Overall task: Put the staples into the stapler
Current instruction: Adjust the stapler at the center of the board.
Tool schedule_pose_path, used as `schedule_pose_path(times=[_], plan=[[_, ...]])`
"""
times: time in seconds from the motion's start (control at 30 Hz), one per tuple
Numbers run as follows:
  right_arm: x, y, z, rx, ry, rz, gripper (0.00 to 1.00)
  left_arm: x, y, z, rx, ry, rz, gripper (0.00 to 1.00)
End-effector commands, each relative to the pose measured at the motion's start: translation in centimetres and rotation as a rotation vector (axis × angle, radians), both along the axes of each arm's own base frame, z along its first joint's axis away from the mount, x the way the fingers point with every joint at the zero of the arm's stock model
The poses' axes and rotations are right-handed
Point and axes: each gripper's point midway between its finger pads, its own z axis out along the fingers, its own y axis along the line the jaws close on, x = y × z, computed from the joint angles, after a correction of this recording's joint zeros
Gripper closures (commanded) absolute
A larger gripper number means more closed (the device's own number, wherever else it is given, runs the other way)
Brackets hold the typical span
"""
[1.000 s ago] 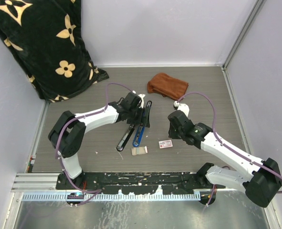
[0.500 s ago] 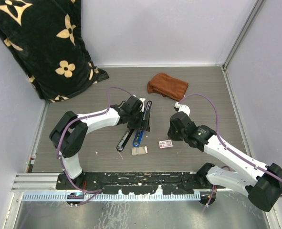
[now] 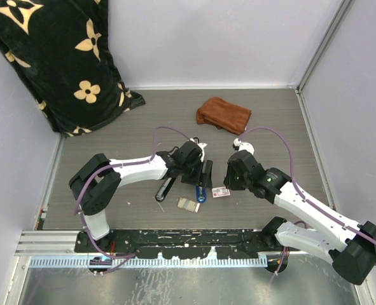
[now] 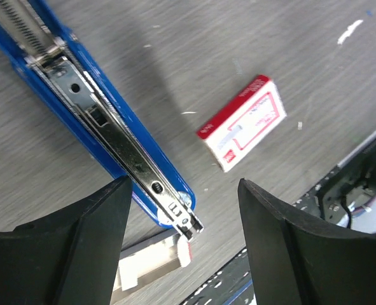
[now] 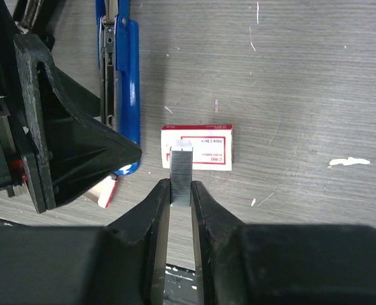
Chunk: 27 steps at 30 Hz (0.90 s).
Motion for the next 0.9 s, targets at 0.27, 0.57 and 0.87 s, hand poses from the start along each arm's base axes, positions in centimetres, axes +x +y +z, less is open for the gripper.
schedule_pose_path(times=[0.27, 0.57, 0.87], plan=[[-2.0, 0.6, 2.8, 0.031, 0.053, 0.099, 0.76, 1.8, -1.6, 4.7, -0.162, -0.149, 0.022, 0.31], [-4.8, 2.7, 1.1, 0.082, 0.225, 0.240, 0.77, 5.4, 10.0, 13.8, -0.158, -0.275, 0.107, 0.23], [-5.4, 5.0, 0.4, 0.099, 0.313, 0.264, 0.76, 6.8, 19.2, 18.4, 0.025, -0.441, 0.124, 0.18]])
